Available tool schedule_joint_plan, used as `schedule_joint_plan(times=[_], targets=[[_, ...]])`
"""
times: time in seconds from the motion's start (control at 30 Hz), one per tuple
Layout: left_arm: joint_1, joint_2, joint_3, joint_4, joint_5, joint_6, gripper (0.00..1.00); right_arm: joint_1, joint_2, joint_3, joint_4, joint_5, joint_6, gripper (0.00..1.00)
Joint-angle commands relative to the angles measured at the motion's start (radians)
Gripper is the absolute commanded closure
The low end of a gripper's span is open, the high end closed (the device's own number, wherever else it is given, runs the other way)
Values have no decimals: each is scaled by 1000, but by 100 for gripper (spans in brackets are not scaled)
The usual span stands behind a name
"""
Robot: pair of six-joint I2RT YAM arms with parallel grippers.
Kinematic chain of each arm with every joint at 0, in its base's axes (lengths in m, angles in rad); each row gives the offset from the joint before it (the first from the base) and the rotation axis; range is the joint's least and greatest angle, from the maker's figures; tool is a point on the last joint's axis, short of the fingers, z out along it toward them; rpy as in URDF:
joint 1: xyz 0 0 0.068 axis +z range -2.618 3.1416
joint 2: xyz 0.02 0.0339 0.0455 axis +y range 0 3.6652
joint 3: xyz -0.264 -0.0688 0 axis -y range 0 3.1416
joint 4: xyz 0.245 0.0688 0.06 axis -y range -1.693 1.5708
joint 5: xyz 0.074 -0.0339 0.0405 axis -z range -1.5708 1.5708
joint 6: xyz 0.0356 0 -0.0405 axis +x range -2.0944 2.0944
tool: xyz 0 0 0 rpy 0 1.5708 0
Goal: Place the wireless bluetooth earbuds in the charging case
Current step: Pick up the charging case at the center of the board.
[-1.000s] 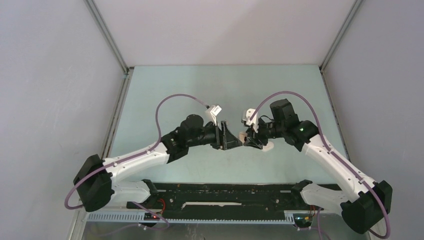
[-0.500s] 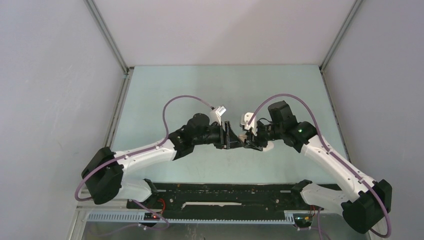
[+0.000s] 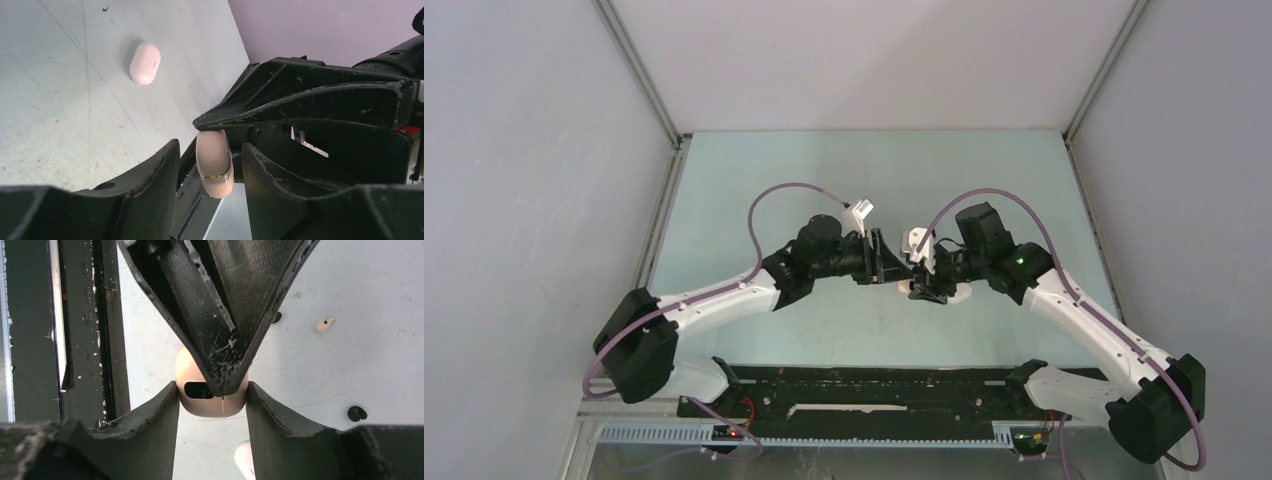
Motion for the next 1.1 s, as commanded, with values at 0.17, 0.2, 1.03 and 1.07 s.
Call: schedule_joint_plan(times=[0.17,0.2,1.03,1.07], targets=[[-14,34,36,20,69,-4,42,4,19,-1,40,14,12,64],[-16,31,35,14,68,0,42,3,21,0,42,18,12,64],[-23,25,-58,73,55,33,73,-9,23,-11,60,14,30,57],[-24,19,-69,76,51,49,75,-11,25,-11,56,2,28,54]])
